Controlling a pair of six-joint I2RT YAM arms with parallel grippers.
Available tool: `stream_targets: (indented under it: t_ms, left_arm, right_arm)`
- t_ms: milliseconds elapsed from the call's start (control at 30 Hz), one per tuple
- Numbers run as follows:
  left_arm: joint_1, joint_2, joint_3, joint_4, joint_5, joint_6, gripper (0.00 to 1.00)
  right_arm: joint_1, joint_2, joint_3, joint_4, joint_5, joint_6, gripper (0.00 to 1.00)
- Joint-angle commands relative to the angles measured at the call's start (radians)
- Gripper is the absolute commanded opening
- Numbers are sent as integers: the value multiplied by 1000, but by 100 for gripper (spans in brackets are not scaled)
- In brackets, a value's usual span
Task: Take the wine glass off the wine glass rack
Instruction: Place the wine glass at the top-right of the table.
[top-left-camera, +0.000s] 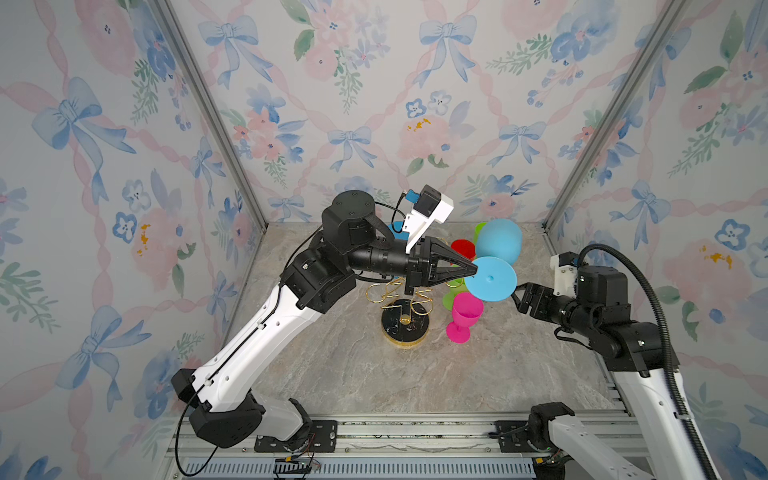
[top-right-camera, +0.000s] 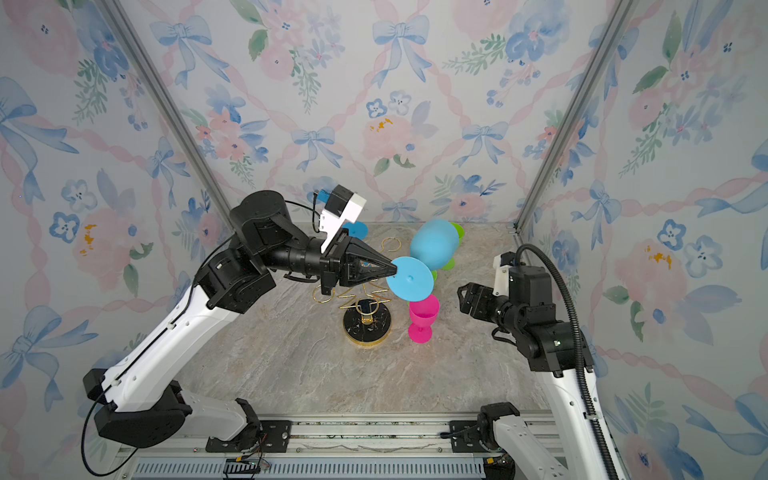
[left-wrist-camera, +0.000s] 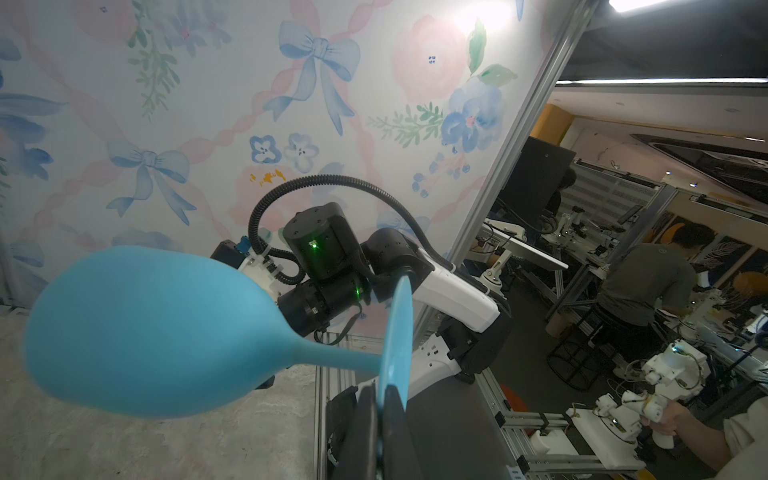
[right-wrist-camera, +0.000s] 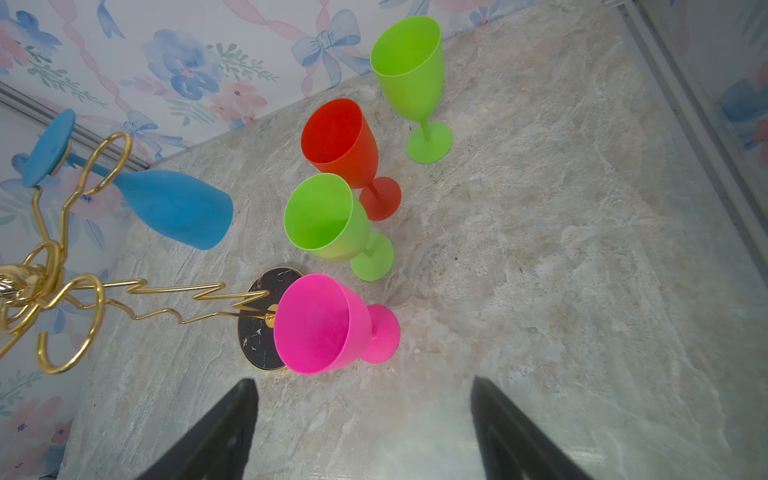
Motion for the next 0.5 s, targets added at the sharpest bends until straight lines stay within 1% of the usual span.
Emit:
stream_targets:
  t_ms: [0,100,133,233,300,367,467]
  left_arm:
    - [-58,-9,-26,11,27,82,0]
    - [-105,-40,-69,12,10,151,0]
    - [-115,-47,-85,10,6,166,0]
    - [-143,-82,-158,10,-28,210,0]
    - [-158,-107,-222,10,-81,245,0]
    - [-175,-129,-272,11,-161,270,0]
    - [-202,-157,-332,11,-215,312,0]
  right_arm:
    - [-10,4,24,-62,10,13,83]
    - [-20,9,56,-110,17,-10,83]
    - [-28,15,73,-136,23,-21,85]
    - [-59,43,124,-216,28,-52,85]
    - [-75,49,126,-236,15,-54,85]
    - [-85,49,118,-242,-12,-49,85]
    - [-95,48,113,-250,-41,-46,85]
